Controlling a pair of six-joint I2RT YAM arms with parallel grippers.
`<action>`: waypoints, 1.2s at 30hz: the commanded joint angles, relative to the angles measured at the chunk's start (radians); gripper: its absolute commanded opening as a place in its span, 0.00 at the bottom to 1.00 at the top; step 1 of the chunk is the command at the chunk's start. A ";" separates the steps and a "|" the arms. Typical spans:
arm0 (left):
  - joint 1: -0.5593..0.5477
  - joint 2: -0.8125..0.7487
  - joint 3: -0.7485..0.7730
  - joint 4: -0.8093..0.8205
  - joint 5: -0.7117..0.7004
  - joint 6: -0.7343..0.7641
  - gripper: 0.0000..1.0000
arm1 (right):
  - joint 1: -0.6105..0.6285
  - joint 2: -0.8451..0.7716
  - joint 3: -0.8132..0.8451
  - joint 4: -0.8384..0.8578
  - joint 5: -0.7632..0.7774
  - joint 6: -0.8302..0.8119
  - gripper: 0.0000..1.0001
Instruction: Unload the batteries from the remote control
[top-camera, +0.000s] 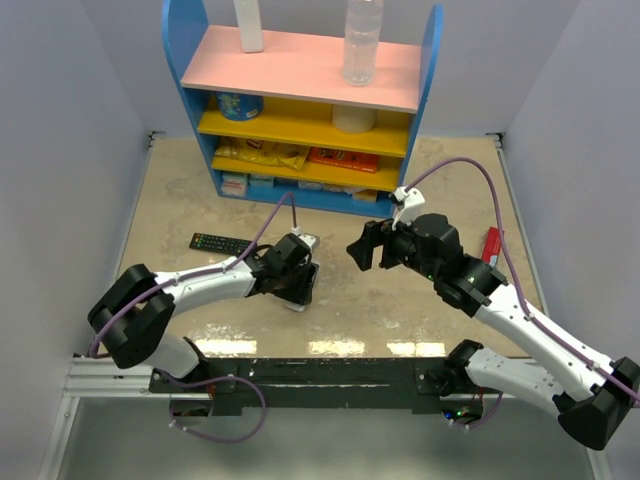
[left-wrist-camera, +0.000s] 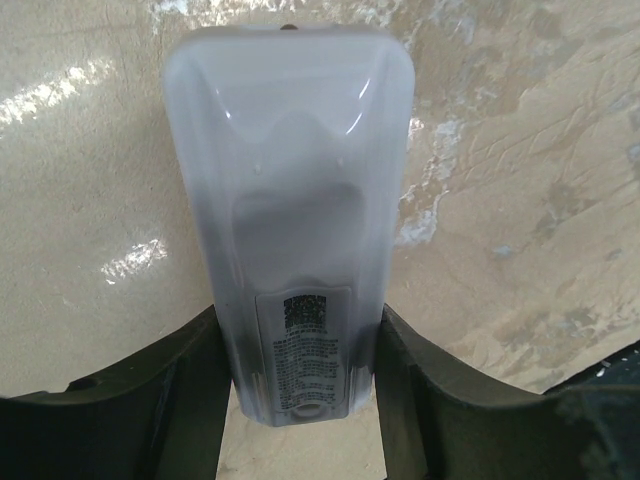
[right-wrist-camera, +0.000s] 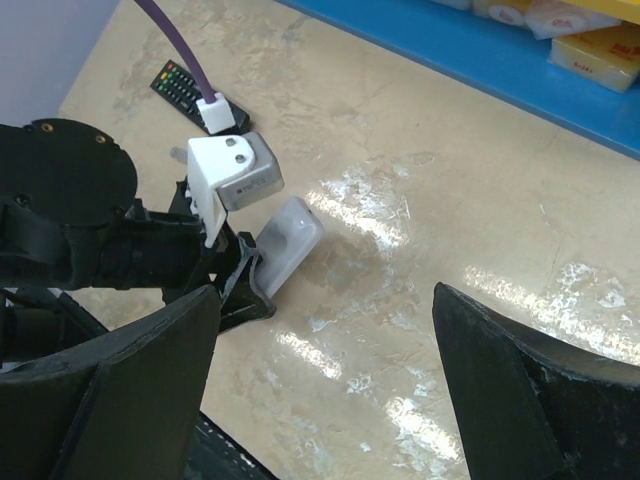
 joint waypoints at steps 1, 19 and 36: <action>-0.012 0.034 0.041 -0.020 -0.041 0.007 0.20 | -0.003 -0.008 0.015 -0.001 0.033 -0.021 0.89; -0.029 0.066 0.048 0.009 0.017 -0.001 0.56 | -0.003 0.010 0.005 -0.006 0.027 -0.029 0.88; -0.029 -0.070 -0.013 0.104 0.086 -0.077 0.34 | -0.001 0.013 -0.139 0.179 0.007 0.318 0.82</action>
